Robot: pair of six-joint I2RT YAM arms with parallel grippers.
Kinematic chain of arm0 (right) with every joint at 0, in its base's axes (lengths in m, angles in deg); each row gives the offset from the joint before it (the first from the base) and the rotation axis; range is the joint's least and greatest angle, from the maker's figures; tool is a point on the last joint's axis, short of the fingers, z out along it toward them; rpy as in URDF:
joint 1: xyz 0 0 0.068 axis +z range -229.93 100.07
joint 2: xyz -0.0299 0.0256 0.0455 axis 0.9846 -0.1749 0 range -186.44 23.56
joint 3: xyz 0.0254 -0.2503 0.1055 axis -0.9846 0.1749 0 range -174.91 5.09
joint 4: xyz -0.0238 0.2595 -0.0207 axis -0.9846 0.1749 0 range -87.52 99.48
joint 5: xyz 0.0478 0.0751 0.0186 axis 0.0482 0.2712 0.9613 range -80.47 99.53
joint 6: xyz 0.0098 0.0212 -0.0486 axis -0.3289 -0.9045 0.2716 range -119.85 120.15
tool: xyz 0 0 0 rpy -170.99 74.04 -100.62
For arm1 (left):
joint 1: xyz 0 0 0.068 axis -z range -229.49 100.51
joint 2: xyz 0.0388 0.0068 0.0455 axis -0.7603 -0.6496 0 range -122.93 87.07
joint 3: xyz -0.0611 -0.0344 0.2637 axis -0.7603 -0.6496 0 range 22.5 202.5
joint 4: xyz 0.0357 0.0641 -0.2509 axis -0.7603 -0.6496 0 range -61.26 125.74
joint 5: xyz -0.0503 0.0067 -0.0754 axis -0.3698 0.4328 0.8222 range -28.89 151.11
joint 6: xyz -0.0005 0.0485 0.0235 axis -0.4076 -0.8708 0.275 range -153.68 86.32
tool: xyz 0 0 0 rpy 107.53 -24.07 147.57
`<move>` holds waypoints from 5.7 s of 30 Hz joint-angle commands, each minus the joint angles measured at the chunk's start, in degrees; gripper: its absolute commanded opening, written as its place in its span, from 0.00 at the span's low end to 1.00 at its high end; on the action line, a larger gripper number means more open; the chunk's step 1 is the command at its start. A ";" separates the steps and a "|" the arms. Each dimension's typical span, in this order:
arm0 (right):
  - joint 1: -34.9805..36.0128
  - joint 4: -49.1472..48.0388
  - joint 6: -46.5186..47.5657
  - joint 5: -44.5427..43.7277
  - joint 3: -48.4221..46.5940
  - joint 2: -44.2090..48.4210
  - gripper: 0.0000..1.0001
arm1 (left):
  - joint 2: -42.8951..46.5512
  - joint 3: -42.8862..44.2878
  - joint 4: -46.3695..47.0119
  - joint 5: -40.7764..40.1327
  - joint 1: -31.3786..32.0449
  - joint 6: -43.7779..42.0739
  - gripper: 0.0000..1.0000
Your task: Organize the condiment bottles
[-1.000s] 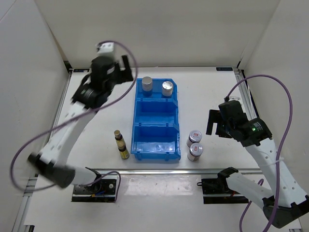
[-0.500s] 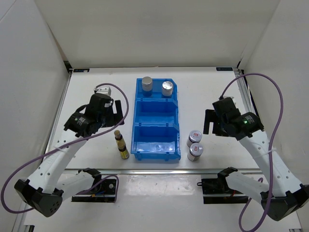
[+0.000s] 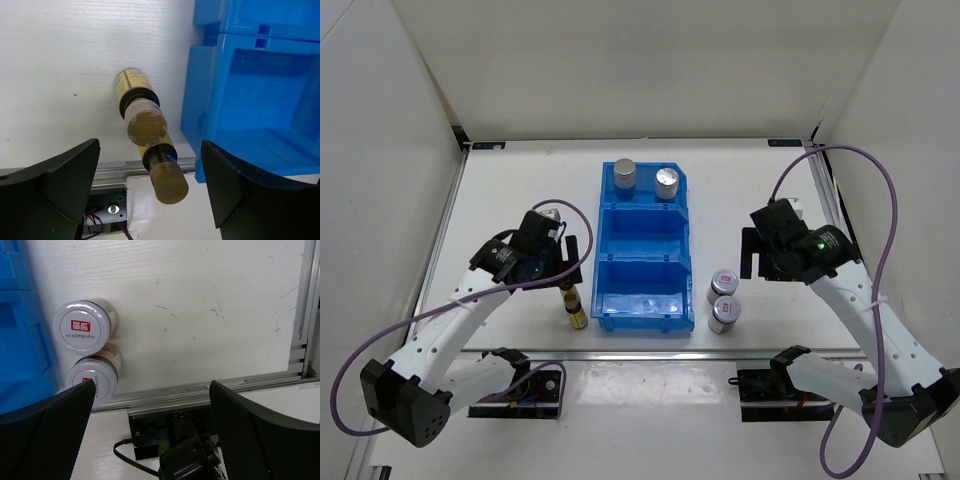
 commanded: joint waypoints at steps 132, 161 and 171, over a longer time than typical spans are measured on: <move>0.81 -0.13 -5.23 -10.95 0.73 5.43 0.95 | -1.50 18.69 0.84 -18.25 14.15 -2.20 1.00; 0.81 -0.65 -4.70 -10.42 1.26 3.14 0.95 | -0.49 1.79 -7.33 -8.40 16.62 11.86 0.84; 0.81 -0.65 -4.70 -10.42 1.26 3.14 0.95 | -1.82 0.55 -6.80 -7.86 16.62 13.01 0.72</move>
